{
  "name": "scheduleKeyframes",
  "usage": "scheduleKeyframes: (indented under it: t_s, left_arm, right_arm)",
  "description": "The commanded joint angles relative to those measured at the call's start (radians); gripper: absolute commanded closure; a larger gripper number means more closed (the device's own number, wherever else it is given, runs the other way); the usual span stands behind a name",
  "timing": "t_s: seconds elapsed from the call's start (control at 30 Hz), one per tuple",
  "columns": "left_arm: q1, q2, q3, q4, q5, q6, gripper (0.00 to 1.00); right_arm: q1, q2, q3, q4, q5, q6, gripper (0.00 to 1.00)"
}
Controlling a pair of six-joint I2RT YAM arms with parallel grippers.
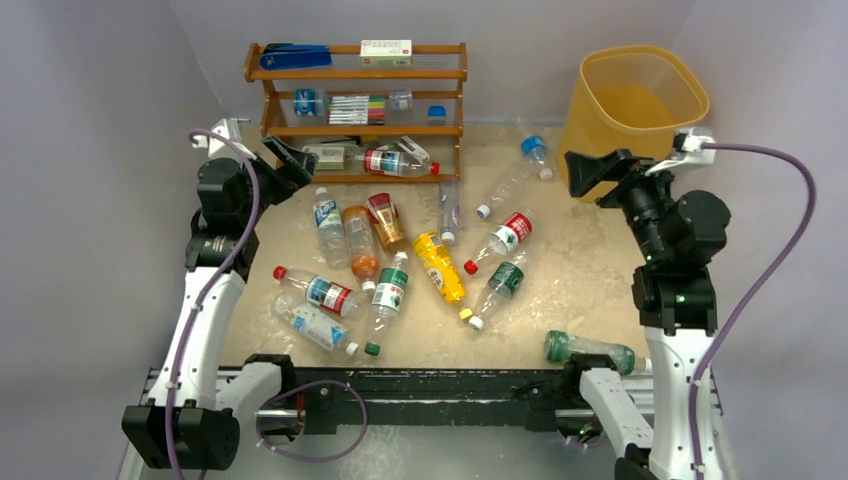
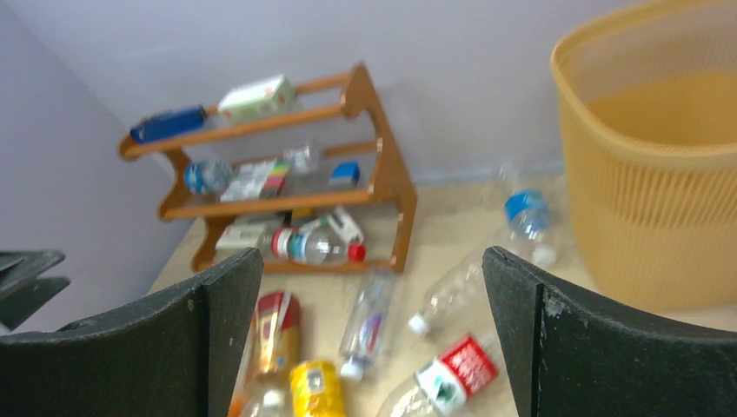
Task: Put the plastic bottles in the bin
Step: Pick up the plastic bottle at the center of the board.
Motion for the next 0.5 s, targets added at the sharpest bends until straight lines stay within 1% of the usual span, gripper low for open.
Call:
scheduleKeyframes:
  t_s: [0.0,0.1,0.13,0.17,0.2,0.3,0.37,0.43,0.47]
  left_arm:
    - [0.0,-0.011,-0.06,-0.01,0.181,-0.107,0.08]
    - [0.0,-0.032,-0.157,0.076,0.249,-0.16,0.08]
    - [0.0,-0.028,-0.187,0.101,0.279,-0.176,0.08]
    - [-0.001,-0.013,-0.208,0.107,0.32,-0.183,0.08]
    - [-0.006,-0.004,-0.214,0.093,0.335,-0.173,0.08]
    - [-0.044,-0.017,-0.21,0.011,0.29,-0.116,0.08]
    - [-0.07,-0.052,-0.211,-0.026,0.279,-0.108,0.08]
    - [-0.087,-0.102,-0.243,-0.005,0.297,-0.139,0.08]
    - [-0.093,-0.124,-0.275,0.035,0.318,-0.173,0.08]
  right_arm:
    - [0.001,-0.017,-0.101,-0.078,-0.144,0.081,0.0]
    - [0.001,-0.04,-0.197,-0.063,-0.213,0.105,0.0]
    - [0.002,-0.046,-0.222,-0.054,-0.26,0.109,0.0]
    - [0.001,-0.049,-0.278,-0.049,-0.289,0.111,0.0]
    - [0.001,-0.051,-0.298,-0.052,-0.305,0.111,0.0]
    - [0.002,-0.047,-0.373,-0.096,-0.29,0.14,0.0]
    - [0.002,-0.04,-0.402,-0.131,-0.254,0.15,0.0]
    - [0.002,-0.044,-0.459,-0.135,-0.254,0.179,0.0]
    - [0.002,-0.057,-0.494,-0.126,-0.262,0.2,0.01]
